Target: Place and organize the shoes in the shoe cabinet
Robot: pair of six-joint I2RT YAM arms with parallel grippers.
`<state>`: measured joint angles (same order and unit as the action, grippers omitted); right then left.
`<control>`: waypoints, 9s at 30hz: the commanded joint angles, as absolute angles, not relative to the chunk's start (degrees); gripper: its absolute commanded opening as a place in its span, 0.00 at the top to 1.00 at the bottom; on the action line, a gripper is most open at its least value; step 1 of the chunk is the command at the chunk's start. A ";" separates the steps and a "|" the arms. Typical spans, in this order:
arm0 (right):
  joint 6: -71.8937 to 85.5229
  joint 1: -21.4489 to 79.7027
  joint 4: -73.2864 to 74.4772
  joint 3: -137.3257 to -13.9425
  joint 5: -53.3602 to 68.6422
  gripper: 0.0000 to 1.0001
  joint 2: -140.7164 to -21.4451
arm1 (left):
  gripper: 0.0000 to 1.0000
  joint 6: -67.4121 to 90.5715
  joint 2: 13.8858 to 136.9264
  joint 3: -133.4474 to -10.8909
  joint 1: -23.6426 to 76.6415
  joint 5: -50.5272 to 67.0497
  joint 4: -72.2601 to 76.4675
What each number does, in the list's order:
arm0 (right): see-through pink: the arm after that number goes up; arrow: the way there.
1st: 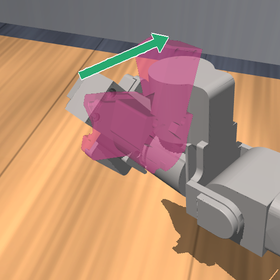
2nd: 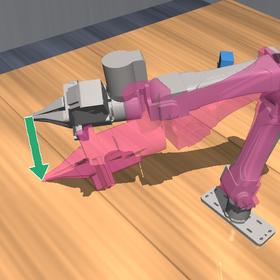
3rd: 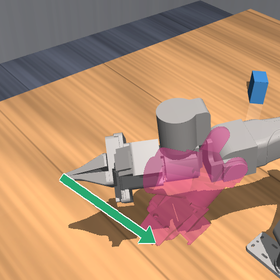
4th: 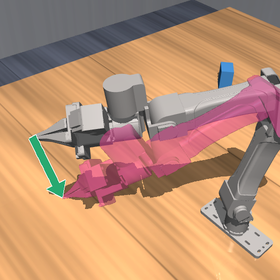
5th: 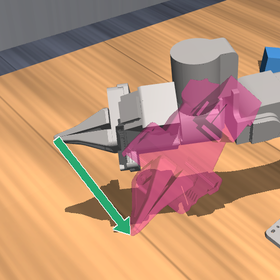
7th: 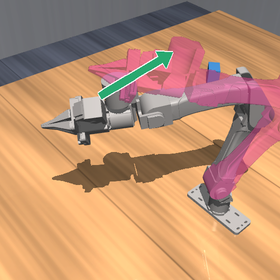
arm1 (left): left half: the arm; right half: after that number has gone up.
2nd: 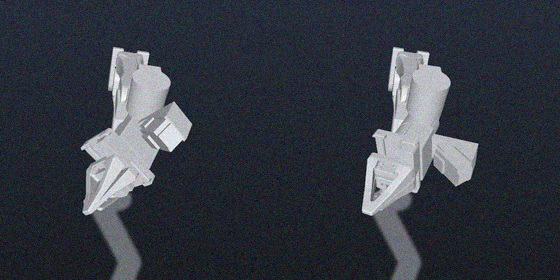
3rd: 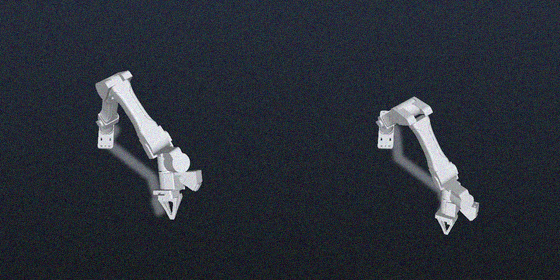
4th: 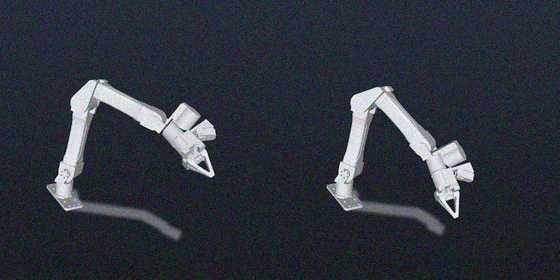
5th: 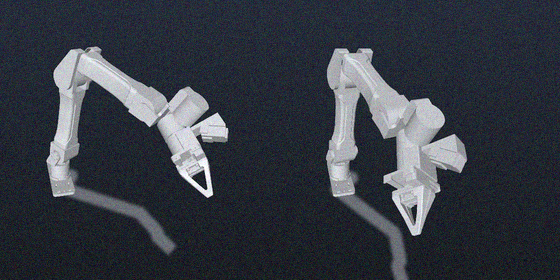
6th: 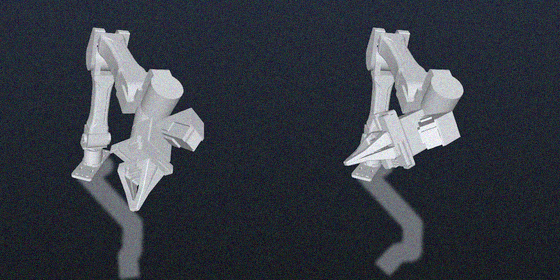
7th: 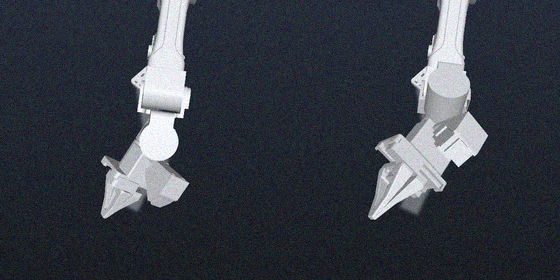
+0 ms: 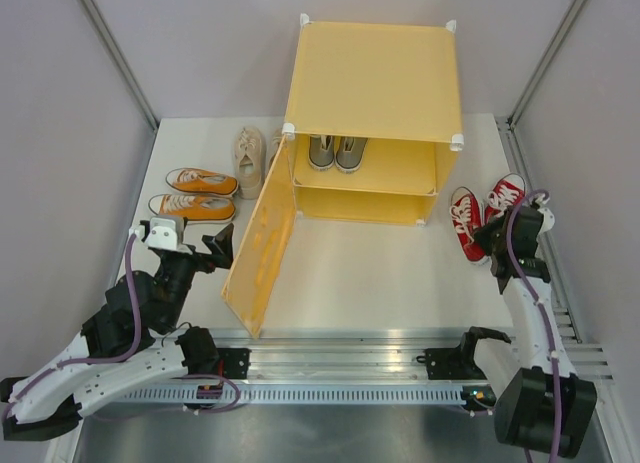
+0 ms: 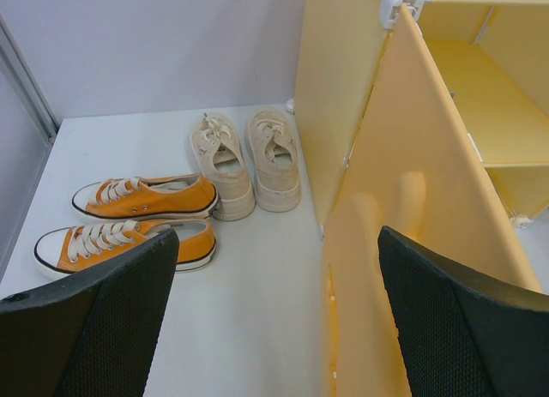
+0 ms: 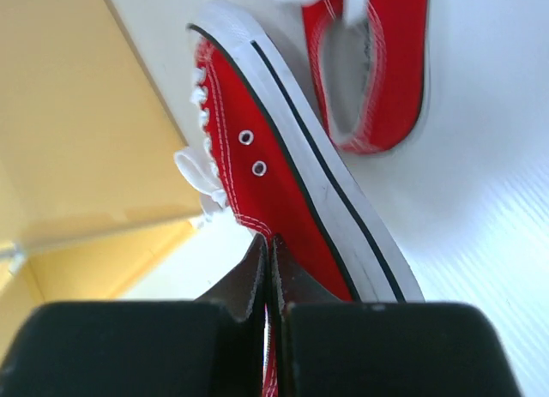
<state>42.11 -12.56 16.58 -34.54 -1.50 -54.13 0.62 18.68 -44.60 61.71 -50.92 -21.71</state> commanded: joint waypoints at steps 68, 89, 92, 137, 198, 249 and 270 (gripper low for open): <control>54.56 37.17 7.39 -43.96 -2.97 0.99 -48.60 | 0.00 1.32 21.71 -45.00 61.44 -50.89 -21.01; 45.28 42.89 16.88 -31.64 -13.98 0.26 -47.46 | 0.00 1.41 21.36 -45.09 61.44 -50.01 -21.01; 41.94 44.03 16.61 -31.55 -12.57 0.20 -49.30 | 0.00 1.41 21.53 -45.00 61.44 -49.92 -20.92; 38.06 65.74 -1.49 -29.88 -32.96 0.64 -80.51 | 0.00 1.32 22.32 -44.91 61.44 -49.57 -21.01; 30.24 51.94 0.80 -25.31 -32.08 0.02 -58.07 | 0.00 2.11 19.77 -45.35 61.44 -46.41 -21.01; 28.30 57.22 5.43 -27.42 -15.10 0.99 -44.93 | 0.00 2.11 19.34 -45.44 61.44 -46.41 -21.27; 25.22 41.59 4.84 -56.42 -41.14 0.99 -64.84 | 0.00 2.11 19.16 -45.35 61.44 -47.02 -21.36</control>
